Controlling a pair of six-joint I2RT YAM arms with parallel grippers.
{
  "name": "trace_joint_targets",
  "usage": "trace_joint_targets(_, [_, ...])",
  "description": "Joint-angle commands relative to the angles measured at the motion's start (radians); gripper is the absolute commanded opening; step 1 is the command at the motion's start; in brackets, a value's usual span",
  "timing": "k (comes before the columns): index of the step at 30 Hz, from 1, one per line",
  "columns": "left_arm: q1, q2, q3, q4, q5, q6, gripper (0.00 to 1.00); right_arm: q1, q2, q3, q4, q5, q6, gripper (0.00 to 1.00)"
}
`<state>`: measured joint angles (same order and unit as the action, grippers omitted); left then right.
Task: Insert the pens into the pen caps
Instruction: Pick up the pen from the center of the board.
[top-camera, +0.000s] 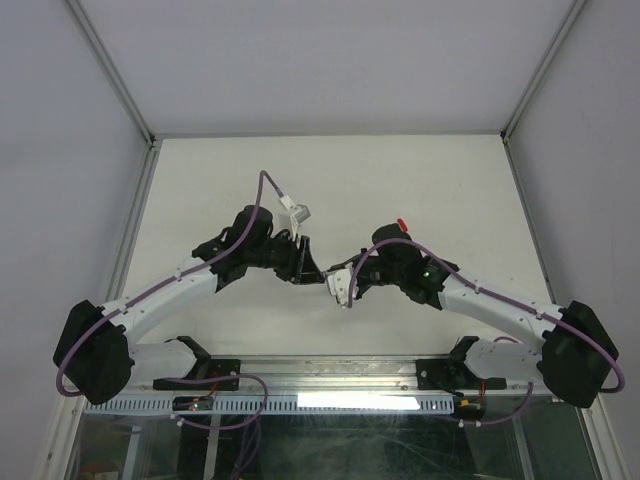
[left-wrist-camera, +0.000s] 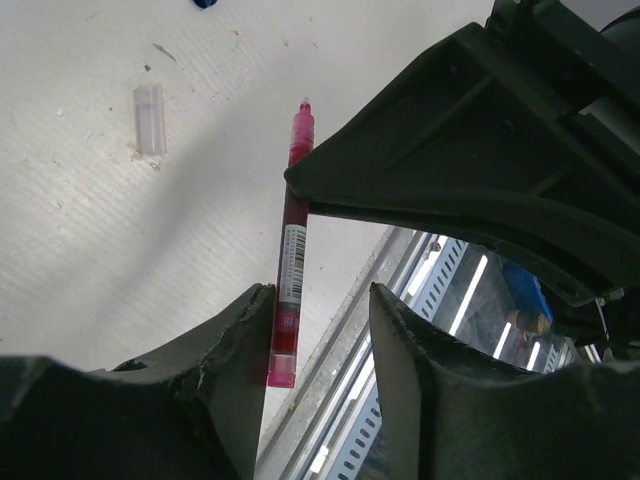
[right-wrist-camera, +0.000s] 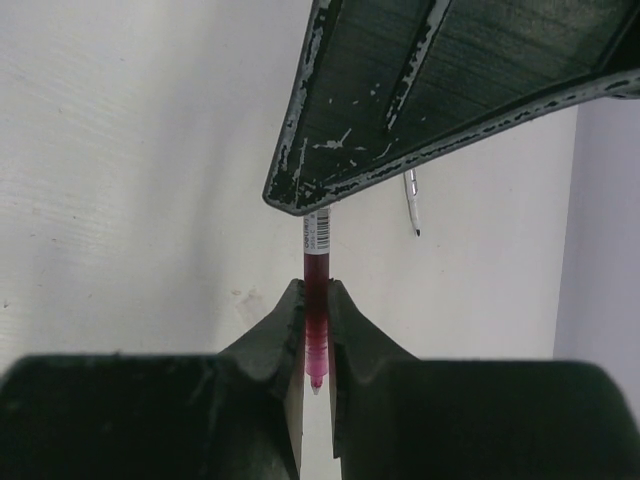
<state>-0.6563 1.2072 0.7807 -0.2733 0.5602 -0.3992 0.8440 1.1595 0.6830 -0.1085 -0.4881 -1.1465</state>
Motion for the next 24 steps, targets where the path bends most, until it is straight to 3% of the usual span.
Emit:
trace_joint_targets(1, [-0.022, 0.012, 0.047, 0.07, 0.032, 0.016, 0.41, 0.003, -0.035, 0.026, 0.025, -0.043, -0.016, 0.0])
trace_joint_targets(7, [-0.033, 0.032, 0.054, 0.075, 0.027, 0.018, 0.34, 0.004, -0.037, 0.026, 0.031, -0.054, -0.005, 0.0])
trace_joint_targets(17, [-0.035, 0.06, 0.072, 0.075, 0.009, 0.013, 0.01, 0.006, -0.034, 0.028, 0.031, -0.053, -0.004, 0.0])
trace_joint_targets(20, [-0.034, 0.059, 0.076, 0.075, -0.018, 0.015, 0.0, 0.006, -0.042, 0.032, 0.025, -0.054, 0.0, 0.01])
trace_joint_targets(24, [-0.035, 0.048, 0.08, 0.065, -0.063, 0.032, 0.0, 0.006, -0.072, 0.032, 0.023, -0.064, 0.036, 0.23])
